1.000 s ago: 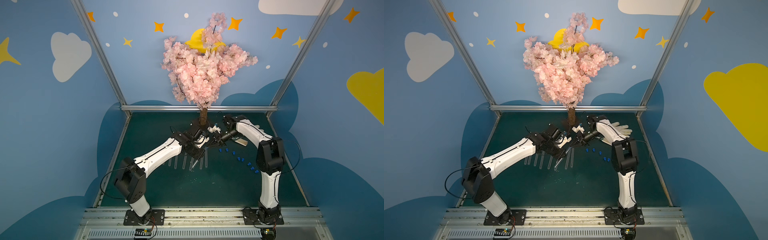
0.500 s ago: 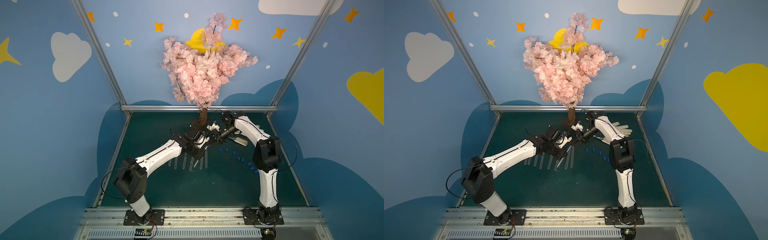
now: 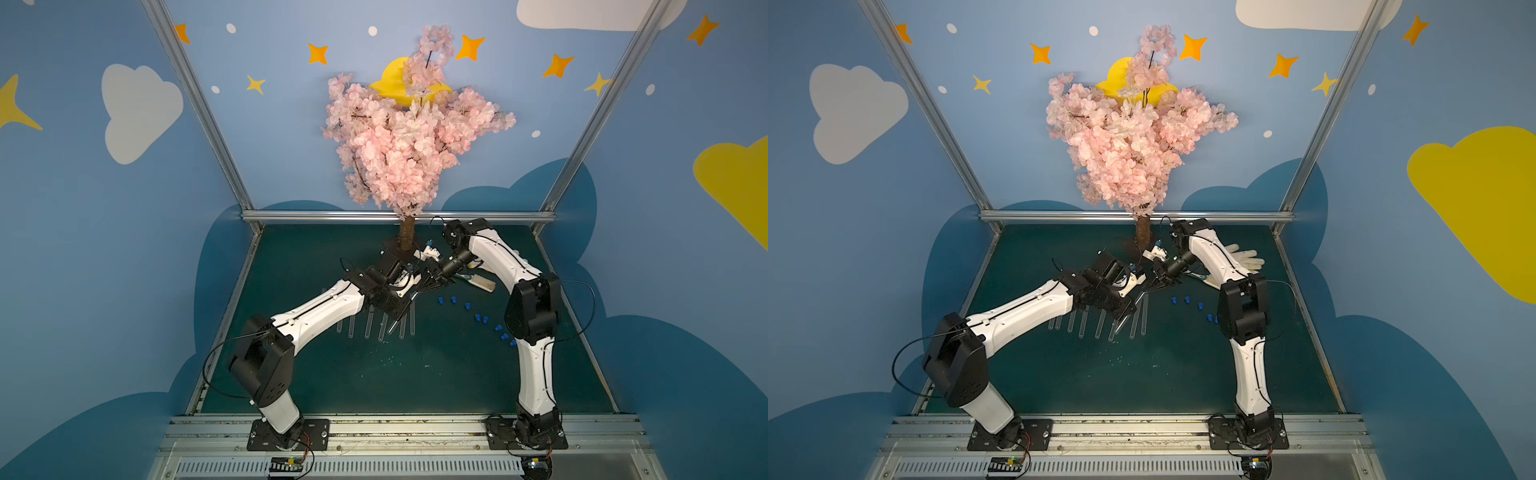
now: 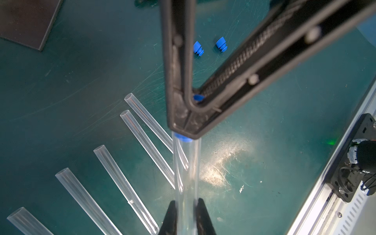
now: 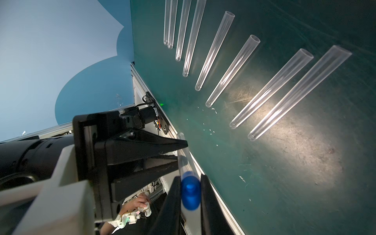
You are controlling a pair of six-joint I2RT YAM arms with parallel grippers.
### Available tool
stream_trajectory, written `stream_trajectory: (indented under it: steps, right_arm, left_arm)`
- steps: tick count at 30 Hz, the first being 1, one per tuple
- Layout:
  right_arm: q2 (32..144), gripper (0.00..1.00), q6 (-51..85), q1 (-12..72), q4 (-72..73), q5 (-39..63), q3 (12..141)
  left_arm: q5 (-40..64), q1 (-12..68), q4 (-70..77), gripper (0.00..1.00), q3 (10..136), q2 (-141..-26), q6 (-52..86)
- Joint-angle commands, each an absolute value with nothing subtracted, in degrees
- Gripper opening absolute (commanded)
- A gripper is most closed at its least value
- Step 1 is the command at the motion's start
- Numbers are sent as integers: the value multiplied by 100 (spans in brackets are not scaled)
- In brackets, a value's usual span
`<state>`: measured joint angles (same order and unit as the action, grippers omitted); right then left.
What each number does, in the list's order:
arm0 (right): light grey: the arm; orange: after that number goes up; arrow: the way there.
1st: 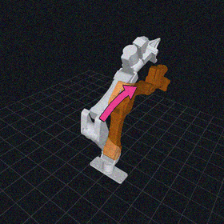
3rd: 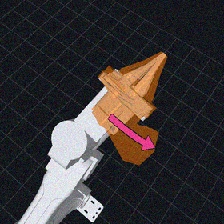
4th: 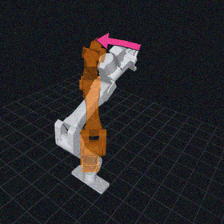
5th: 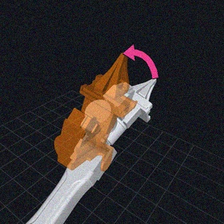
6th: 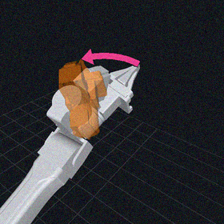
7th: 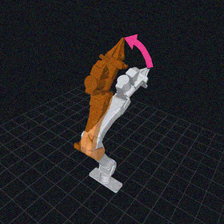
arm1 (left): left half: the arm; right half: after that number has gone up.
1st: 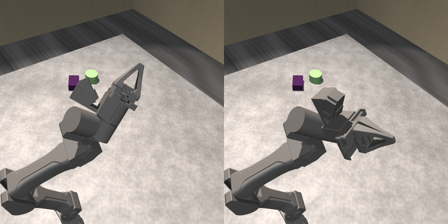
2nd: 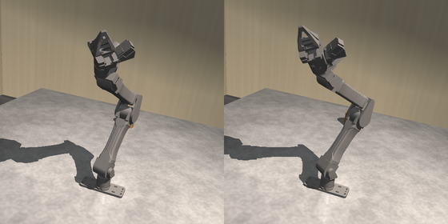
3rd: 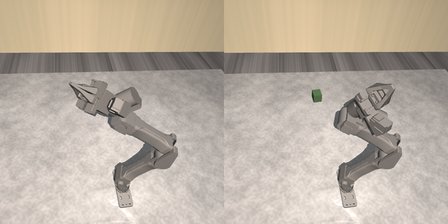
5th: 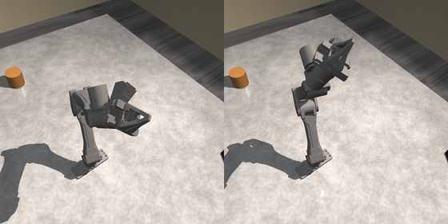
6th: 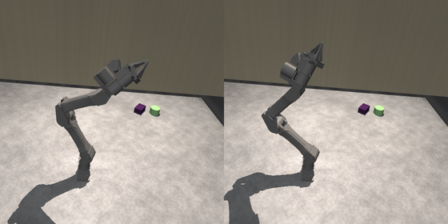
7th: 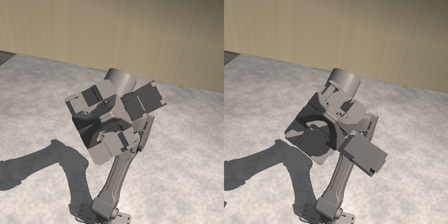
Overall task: Remove stoppers from test tubes
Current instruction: Open the stopper on the test tube.
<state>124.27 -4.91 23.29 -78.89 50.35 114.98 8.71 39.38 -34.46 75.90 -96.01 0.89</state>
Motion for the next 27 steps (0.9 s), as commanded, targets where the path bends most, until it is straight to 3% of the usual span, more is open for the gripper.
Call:
stream_trajectory:
  steps: [1, 13, 19, 27]
  right_arm:
    - [12439, 1, -593, 2123, -7990, 4836, 11708]
    - [12476, 0, -585, 2048, -8032, 5007, 11913]
    - [12452, 0, -551, 2035, -8108, 4474, 11984]
    - [12367, 0, -407, 1944, -7882, 4860, 11864]
  left_arm:
    - [607, 3893, -4271, 13, 7359, -9713, 26]
    - [519, 3885, -4297, 13, 7294, -9715, -54]
    - [475, 3884, -4333, 13, 7313, -9703, -99]
    - [442, 3885, -4353, 13, 7283, -9685, -132]
